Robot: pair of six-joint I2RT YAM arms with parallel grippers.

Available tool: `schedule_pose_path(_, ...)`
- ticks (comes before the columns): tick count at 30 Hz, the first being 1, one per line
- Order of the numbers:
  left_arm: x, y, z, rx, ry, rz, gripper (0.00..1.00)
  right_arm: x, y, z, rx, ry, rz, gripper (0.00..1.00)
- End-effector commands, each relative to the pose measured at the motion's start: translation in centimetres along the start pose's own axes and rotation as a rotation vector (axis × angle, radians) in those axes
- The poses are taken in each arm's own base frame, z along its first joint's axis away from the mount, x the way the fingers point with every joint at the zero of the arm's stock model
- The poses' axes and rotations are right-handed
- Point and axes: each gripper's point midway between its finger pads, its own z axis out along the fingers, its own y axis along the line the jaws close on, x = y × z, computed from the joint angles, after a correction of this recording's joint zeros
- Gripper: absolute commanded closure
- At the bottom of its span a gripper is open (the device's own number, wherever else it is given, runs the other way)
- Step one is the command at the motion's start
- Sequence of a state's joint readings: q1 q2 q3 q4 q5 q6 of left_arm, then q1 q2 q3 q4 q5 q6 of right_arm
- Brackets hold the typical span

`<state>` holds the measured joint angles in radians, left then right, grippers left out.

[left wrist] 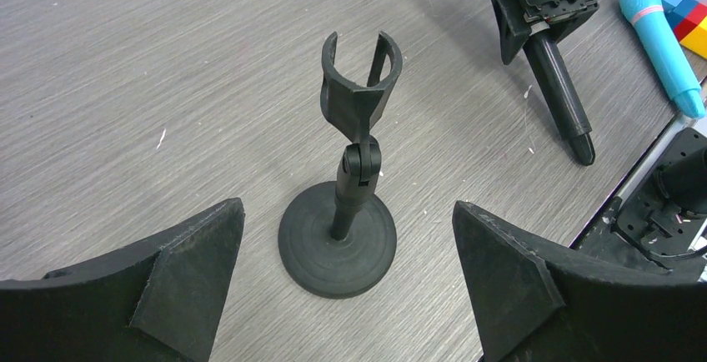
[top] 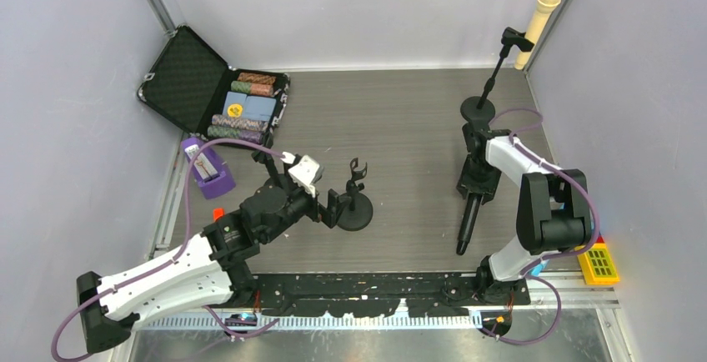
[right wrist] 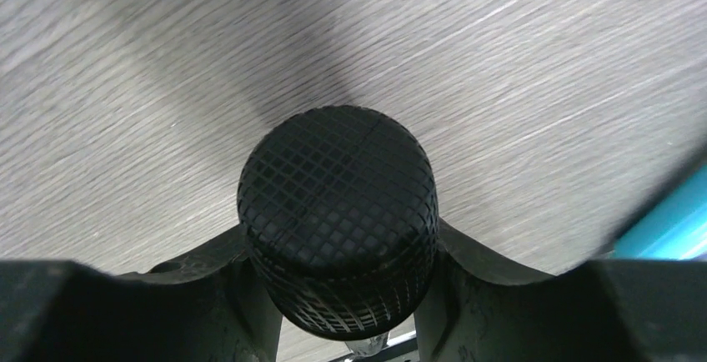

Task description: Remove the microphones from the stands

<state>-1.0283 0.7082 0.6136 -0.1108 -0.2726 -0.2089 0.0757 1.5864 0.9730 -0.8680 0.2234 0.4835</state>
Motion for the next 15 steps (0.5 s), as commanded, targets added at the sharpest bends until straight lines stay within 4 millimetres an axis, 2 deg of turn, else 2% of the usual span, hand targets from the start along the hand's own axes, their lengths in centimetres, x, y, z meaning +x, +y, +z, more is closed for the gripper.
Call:
schedule_pose_path(1,-2.5,-0.1,-0.5,0.000,-0.056,-0.008,0.00,-2.3,-1.6,0.0,0.111,-0.092,0.067,0.63)
schedule_pose_path(7,-2.6,0.2,-1.0,-0.006,-0.061,-0.012,0.00,-2.5,-3.0,0.9,0.196,-0.124,0.106,0.53)
schedule_pose_path(11,-2.5,0.4,-1.3,-0.017,-0.065,-0.011,0.00,-2.8,-3.6,0.5,0.220,-0.154,0.126,0.47)
schedule_pose_path(15,-2.4,0.5,-1.2,-0.019,-0.057,-0.006,0.00,-3.7,-4.4,-0.7,0.242,-0.212,0.149,0.39)
